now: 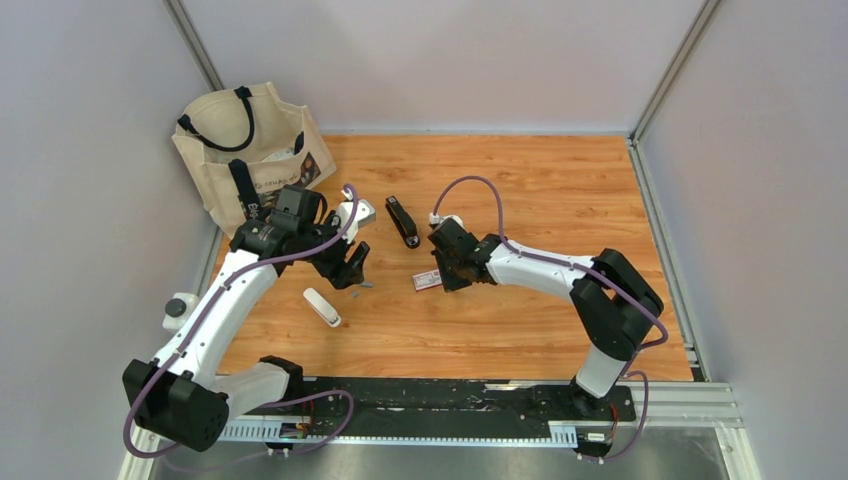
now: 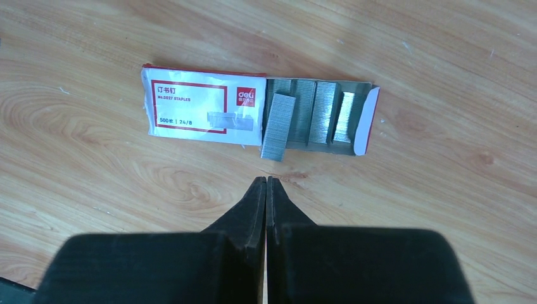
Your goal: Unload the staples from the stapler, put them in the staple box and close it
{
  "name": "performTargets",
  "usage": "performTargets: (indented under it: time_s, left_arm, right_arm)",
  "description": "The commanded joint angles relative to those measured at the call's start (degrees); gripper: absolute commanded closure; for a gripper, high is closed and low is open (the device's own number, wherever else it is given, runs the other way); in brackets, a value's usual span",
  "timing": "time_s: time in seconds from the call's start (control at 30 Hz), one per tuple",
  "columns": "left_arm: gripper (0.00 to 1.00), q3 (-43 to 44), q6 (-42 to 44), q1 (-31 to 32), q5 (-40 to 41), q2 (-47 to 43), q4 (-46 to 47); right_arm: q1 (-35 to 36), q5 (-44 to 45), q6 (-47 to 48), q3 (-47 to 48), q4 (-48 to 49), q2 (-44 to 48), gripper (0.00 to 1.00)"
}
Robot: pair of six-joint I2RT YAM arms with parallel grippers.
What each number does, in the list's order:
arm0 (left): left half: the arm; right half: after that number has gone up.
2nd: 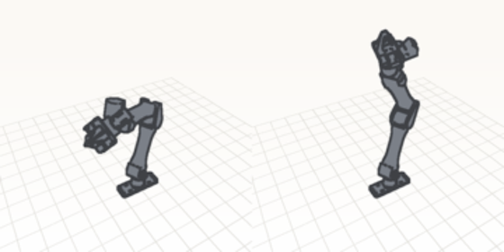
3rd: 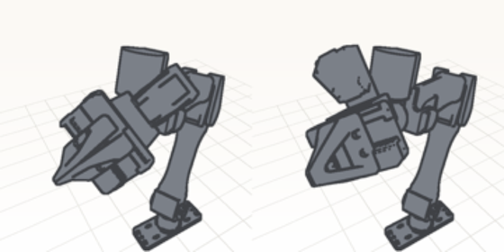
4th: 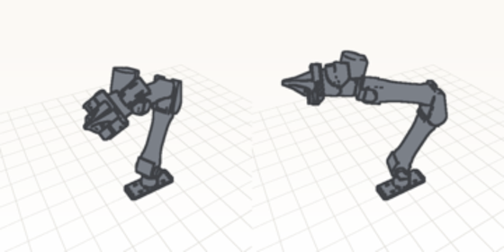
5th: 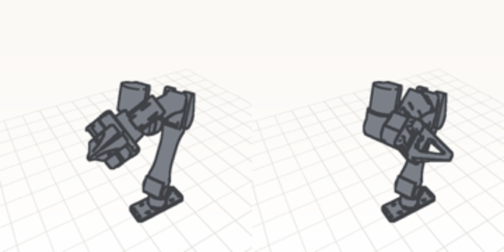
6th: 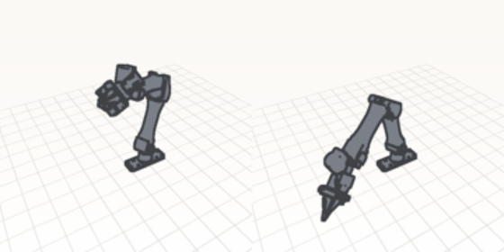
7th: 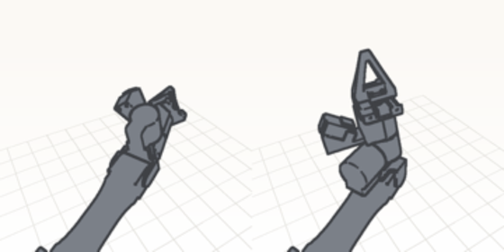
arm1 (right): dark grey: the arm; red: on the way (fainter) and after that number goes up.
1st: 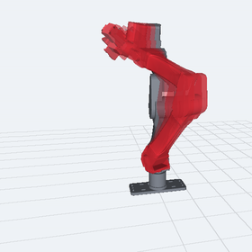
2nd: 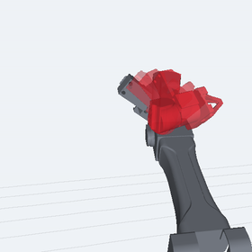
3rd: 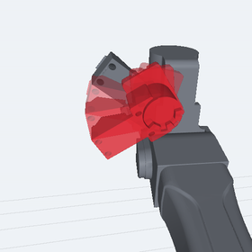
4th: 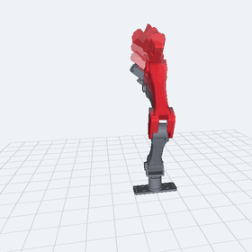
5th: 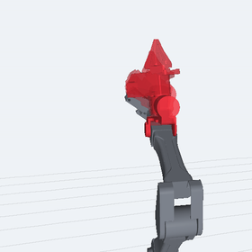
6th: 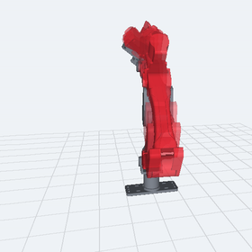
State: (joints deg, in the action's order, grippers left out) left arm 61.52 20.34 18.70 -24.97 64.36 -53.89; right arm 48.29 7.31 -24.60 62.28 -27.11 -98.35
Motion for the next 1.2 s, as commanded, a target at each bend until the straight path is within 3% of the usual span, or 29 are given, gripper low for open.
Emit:
performTargets:
  time_s: [0.0, 1.17]
  left_arm:
    - [0.23, 1.5, 1.4, -0.2, -1.0, 0.2, 0.8]
    - [0.23, 1.1, 2.0, -0.2, -1.2, 0.3, 1.1]
  right_arm:
    - [-0.9, -1.6, 0.6, 1.5, 0.7, -0.4, 1.0]
    - [-2.3, -3.6, 2.1, 4.3, 1.2, -3.8, 1.0]
